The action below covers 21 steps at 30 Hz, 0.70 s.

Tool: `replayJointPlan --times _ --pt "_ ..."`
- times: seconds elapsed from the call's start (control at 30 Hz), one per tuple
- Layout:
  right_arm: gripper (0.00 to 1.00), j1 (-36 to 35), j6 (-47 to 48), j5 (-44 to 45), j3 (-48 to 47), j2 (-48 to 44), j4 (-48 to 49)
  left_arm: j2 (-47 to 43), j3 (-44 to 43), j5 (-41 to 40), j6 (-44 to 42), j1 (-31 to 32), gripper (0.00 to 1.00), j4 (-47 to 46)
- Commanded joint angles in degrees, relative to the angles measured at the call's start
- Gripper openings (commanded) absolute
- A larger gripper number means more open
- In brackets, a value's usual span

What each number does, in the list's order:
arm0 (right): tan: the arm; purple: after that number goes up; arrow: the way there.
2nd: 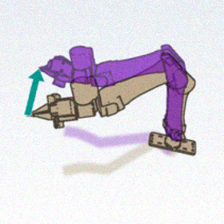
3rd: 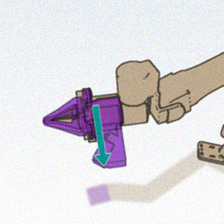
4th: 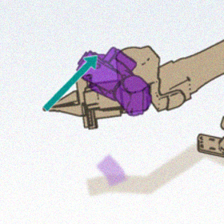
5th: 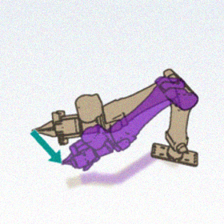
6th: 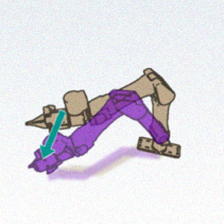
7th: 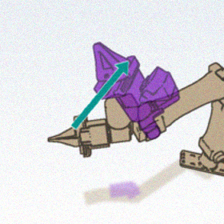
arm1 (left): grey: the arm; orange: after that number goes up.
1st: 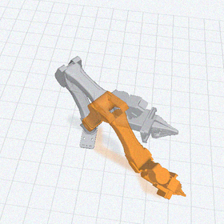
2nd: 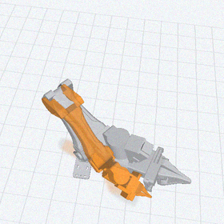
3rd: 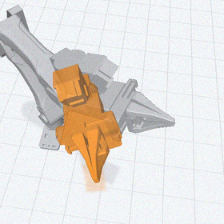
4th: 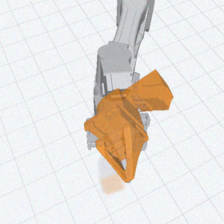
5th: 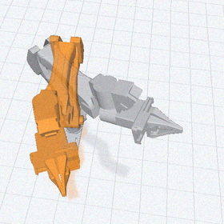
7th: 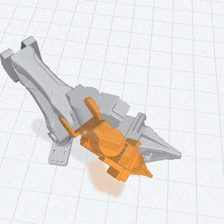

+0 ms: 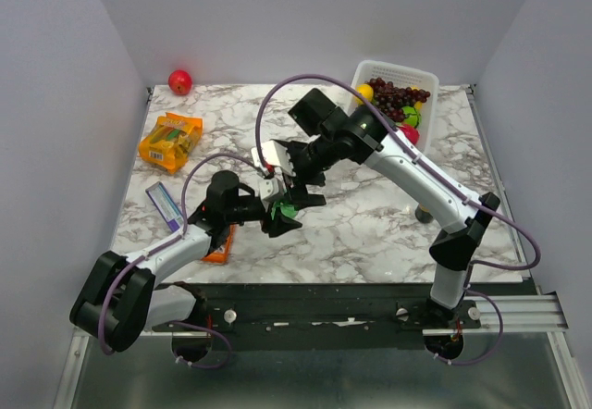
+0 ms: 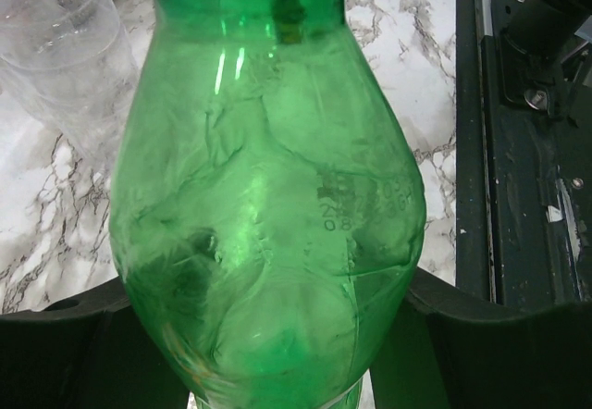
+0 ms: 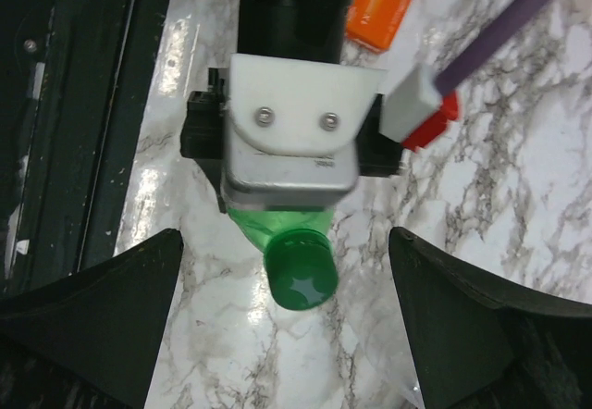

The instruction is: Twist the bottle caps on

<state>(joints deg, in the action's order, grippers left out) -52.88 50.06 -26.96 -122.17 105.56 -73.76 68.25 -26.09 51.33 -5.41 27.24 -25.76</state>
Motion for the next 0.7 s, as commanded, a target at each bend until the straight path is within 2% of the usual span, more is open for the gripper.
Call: replayJointPlan --times 0.0,0.3,0.67 --pt "1.0 -1.35 2.32 -2.4 4.65 -2.37 -0.78 -0.66 -1.43 0.44 1.97 0.0 0.0 -1.83" --pt "1.0 -1.35 -0.75 3.05 11.24 -5.44 0.19 1.18 2.09 -1.93 19.45 -2.9 0.0 -16.16" --pt "1.0 -1.17 -4.8 9.82 20.39 -10.28 -0.16 0.31 2.71 -2.73 19.12 -4.92 0.0 -16.25"
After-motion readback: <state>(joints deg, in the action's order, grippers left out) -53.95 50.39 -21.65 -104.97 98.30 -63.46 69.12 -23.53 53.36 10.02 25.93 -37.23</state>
